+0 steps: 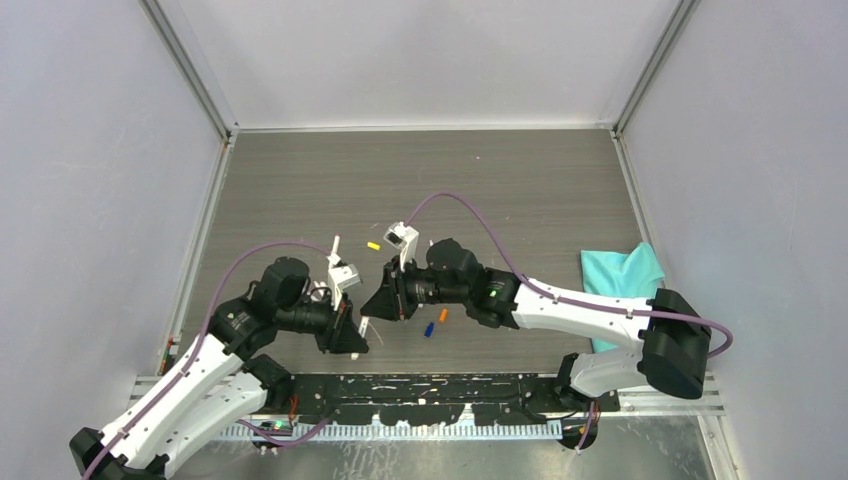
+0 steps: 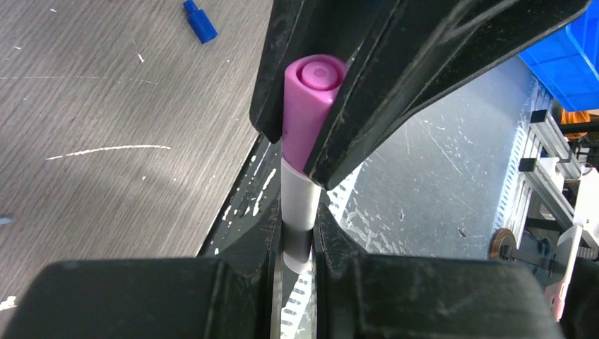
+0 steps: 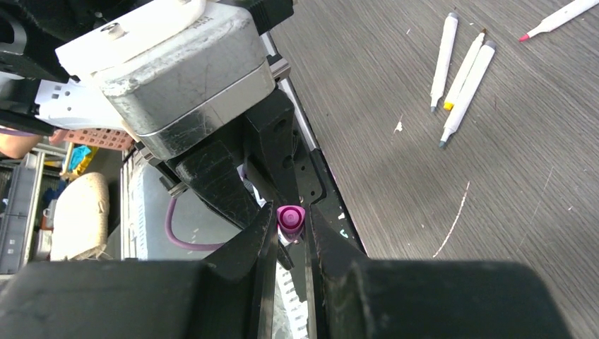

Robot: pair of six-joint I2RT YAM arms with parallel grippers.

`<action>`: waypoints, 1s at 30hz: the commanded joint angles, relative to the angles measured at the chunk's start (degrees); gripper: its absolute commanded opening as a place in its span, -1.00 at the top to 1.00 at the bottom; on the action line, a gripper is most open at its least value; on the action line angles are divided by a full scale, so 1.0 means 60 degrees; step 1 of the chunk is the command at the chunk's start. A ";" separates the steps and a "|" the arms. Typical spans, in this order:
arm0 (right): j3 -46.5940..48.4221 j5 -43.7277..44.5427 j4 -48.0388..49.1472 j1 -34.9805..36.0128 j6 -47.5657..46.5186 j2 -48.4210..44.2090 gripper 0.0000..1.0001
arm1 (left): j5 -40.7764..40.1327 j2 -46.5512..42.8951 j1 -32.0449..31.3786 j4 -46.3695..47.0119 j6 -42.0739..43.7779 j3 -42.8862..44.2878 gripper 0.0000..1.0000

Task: Insert the pens into the pen caps
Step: Press the pen cap onto the pen.

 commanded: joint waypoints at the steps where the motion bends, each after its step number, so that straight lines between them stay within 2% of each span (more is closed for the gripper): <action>1: -0.0639 -0.4161 -0.3648 0.1293 -0.0322 0.0361 0.98 | -0.0868 -0.0252 0.0615 0.5192 -0.0449 0.0755 1.00; 10: -0.1460 -0.4563 -0.2129 0.1395 0.1019 0.0410 0.98 | -0.1100 -0.0283 0.0695 0.5339 -0.0531 0.0687 1.00; 20: -0.2531 -0.5054 -0.0241 0.2094 0.2780 0.0643 0.98 | -0.1388 -0.0561 0.0835 0.5778 -0.0812 0.0468 1.00; 27: -0.2482 -0.5109 -0.0535 0.2427 0.2928 0.0749 0.98 | -0.1453 -0.0462 0.0836 0.5661 -0.0708 0.0535 1.00; 30: -0.1863 -0.4289 -0.1887 0.2051 0.2214 0.0445 0.98 | -0.1197 -0.0470 0.0835 0.5664 -0.0632 0.0520 1.00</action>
